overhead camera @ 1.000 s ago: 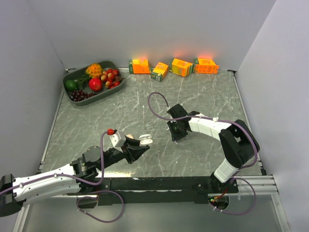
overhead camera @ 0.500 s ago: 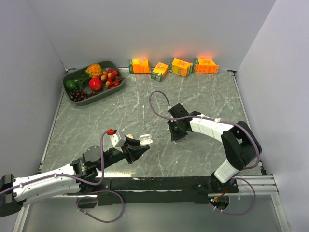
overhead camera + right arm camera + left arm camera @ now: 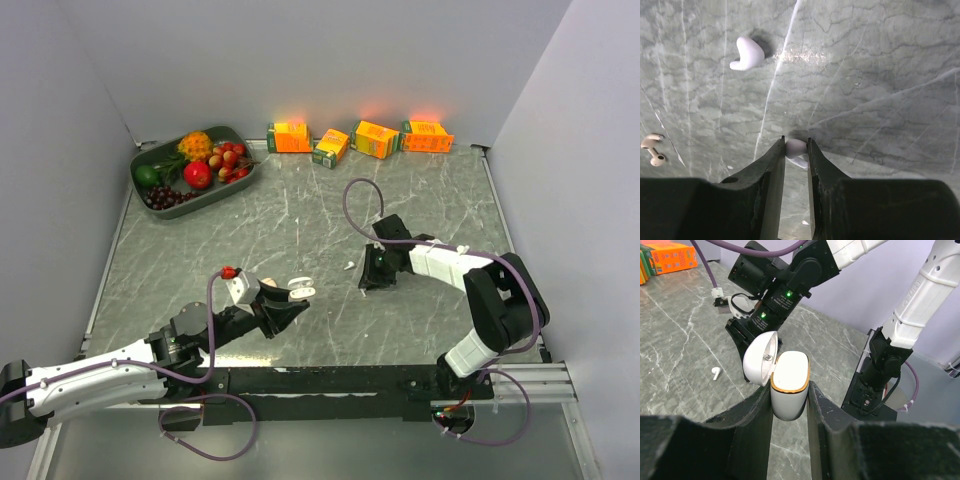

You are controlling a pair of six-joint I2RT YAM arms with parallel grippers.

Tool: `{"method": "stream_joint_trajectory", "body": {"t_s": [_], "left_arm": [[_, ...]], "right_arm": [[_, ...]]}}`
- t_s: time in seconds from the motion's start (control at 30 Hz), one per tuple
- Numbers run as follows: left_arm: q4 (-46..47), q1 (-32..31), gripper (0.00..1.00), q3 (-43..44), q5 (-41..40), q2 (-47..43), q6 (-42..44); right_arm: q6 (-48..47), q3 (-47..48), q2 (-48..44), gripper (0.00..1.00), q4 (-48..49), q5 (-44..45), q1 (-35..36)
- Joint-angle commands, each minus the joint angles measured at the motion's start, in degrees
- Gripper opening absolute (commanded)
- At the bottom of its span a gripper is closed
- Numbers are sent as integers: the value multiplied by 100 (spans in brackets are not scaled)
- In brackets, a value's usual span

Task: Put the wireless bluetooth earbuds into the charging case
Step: Pick up the earbud from the center of the board.

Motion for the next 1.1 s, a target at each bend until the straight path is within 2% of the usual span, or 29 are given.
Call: {"method": "stream_joint_trajectory", "body": {"t_s": [0.0,0.07,0.17,0.33,0.43,0.63,1.07], "left_arm": [[119,-49,1,8,-135,-92,-14],[128,-41,1,-1,-144,-101,-5],[146,-49,1,-10,-144,-92,-5],[181,-49,1,-10,-136,-74,3],[163,-58,1,16,-135,-57,4],[172,-49,1,8,-127,-57,21],[163,-58,1,43,-74,-4,30]], "right_arm": [[239,-38,-123,24,183,162,-23],[205,-12,-114,36,122,214,-31],[152,-3,-158,48,26,337,-23],[90,6,-272,59,-71,504,-31],[-41,85,-386,61,-212,741,30],[-866,734,-360,61,-879,1646,627],[-1501,1061,149,61,-1153,1630,935]]}}
